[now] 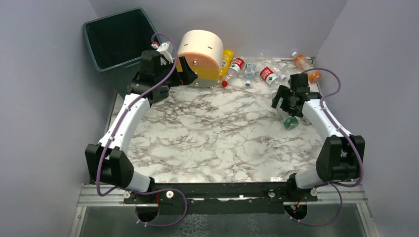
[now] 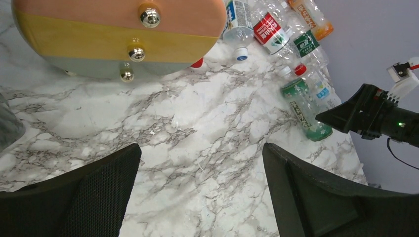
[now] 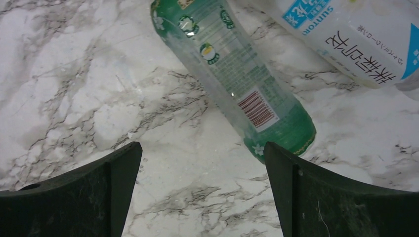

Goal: Put the plastic bottles in the bin
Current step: Pick up the plastic bottle at the center of the board.

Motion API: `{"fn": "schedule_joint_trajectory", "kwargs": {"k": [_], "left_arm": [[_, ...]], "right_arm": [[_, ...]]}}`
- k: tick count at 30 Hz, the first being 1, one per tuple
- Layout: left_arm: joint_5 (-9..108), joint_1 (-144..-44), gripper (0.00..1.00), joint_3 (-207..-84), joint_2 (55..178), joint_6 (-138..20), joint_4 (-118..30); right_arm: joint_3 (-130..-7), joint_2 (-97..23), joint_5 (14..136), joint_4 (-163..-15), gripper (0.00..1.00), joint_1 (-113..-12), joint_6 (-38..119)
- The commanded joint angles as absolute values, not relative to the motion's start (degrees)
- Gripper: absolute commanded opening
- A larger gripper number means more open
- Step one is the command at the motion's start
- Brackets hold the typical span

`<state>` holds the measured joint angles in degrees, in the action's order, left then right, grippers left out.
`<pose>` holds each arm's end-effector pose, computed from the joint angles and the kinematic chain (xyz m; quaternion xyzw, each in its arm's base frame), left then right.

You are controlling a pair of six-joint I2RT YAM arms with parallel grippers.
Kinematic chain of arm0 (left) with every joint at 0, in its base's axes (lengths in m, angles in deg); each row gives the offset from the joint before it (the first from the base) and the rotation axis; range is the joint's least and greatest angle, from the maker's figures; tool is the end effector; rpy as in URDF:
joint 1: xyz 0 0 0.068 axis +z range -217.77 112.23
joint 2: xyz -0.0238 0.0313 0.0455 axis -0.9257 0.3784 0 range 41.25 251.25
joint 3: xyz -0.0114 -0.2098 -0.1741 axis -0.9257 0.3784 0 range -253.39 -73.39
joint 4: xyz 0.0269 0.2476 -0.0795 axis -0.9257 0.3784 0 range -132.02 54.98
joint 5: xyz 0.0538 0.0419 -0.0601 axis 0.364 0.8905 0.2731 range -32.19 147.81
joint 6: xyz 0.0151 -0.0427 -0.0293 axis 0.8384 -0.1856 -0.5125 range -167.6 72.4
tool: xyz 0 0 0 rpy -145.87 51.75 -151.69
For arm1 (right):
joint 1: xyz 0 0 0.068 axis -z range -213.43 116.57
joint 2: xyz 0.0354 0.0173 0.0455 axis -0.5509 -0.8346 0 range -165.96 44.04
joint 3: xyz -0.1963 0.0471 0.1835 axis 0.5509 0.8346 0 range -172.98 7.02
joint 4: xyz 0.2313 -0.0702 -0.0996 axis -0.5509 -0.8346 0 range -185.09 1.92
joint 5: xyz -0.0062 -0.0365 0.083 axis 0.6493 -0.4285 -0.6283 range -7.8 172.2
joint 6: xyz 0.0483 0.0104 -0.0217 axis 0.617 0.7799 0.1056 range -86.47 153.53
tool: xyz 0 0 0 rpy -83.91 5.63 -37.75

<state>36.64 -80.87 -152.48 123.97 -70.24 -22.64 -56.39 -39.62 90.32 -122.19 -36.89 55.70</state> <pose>0.3218 -0.0882 0.3779 0.0329 0.8253 -0.3123 0.4693 0.3048 0.0135 0.2586 0.1758 0.9334 0.0020 0.3127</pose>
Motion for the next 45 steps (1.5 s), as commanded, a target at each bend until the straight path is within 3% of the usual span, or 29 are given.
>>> {"fn": "schedule_joint_trajectory", "kwargs": {"k": [1, 26, 31, 34, 37, 45], "left_arm": [[35.14, -81.27, 0.99, -152.58, 123.09, -70.84, -26.57], [37.79, -84.93, 0.99, -152.91, 125.34, -69.75, -25.3], [38.34, -85.96, 0.99, -152.82, 125.67, -69.68, -25.06], [38.12, -86.91, 0.99, -152.25, 125.74, -69.52, -25.03], [37.16, -87.35, 0.99, -151.54, 125.62, -69.85, -25.04], [28.83, -87.54, 0.99, -147.1, 125.12, -75.48, -31.79]], "right_arm": [[-55.81, -41.12, 92.99, -122.08, 0.97, -34.88, 53.58], [-51.52, -50.39, 85.0, -115.47, 0.95, -30.51, 50.11], [-48.88, -48.77, 82.6, -114.33, 0.84, -30.53, 50.24], [-47.27, -47.66, 80.41, -113.4, 0.66, -30.53, 50.37], [-45.68, -45.74, 78.34, -112.65, 0.55, -30.61, 50.33], [-44.59, -38.82, 71.65, -111.96, 0.52, -33.06, 50.86]]}}
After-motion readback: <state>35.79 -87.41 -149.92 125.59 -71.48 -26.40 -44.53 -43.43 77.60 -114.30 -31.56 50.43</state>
